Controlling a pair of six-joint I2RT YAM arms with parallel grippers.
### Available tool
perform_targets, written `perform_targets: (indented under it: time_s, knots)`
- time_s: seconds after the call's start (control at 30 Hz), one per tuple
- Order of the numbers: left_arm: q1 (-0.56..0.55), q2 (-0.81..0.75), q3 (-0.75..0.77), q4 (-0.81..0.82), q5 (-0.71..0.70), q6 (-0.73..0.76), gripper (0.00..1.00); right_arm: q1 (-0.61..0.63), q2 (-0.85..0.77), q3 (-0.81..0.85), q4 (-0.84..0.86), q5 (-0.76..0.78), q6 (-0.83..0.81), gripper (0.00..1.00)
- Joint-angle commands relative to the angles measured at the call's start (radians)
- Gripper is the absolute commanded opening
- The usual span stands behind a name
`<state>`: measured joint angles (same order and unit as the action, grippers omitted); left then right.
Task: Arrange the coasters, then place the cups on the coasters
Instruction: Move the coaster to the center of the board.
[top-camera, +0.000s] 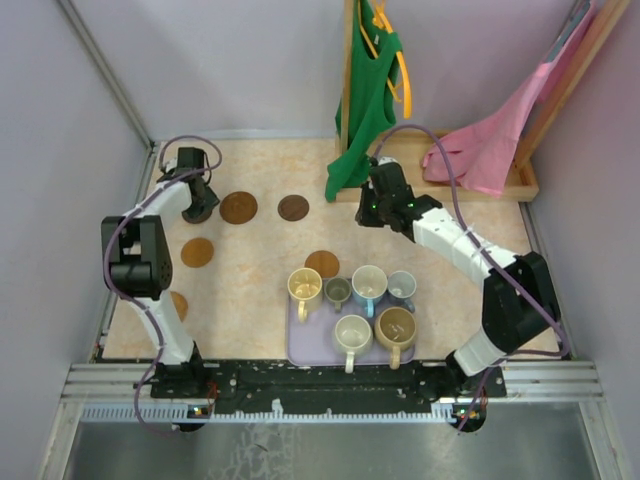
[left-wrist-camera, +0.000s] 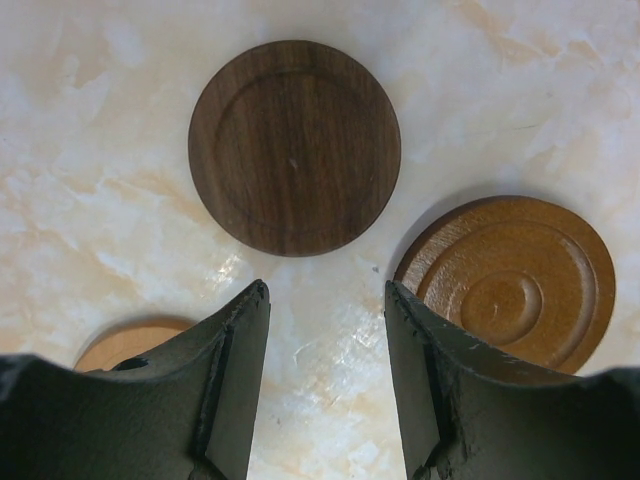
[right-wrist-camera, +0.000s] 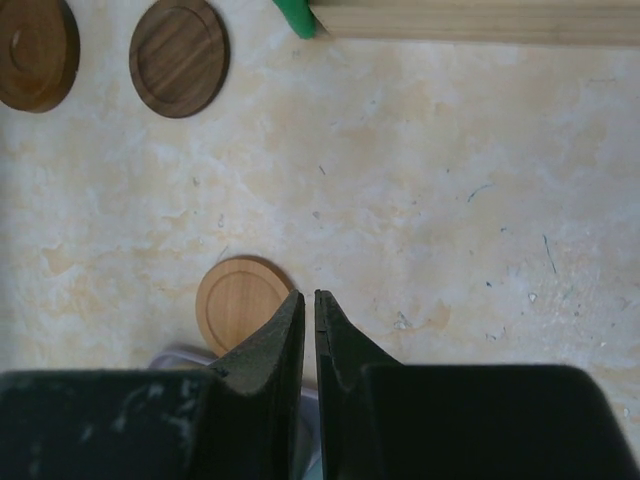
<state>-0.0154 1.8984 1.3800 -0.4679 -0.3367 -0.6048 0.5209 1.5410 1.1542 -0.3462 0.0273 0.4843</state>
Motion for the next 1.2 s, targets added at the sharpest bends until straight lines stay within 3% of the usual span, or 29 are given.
perform_targets:
  time_s: [0.0,0.47,1.17]
  knots:
    - [0.014,0.061,0.040,0.036,-0.001,-0.002,0.56,0.024,0.029,0.092,-0.005,0.017,-0.028,0.10]
    - [0.052,0.120,0.058,0.125,-0.002,-0.015,0.56,0.041,0.079,0.155,-0.049,0.019,-0.033,0.11]
    - [0.111,0.246,0.167,0.130,0.006,-0.018,0.56,0.059,0.163,0.232,-0.079,0.023,-0.050,0.11]
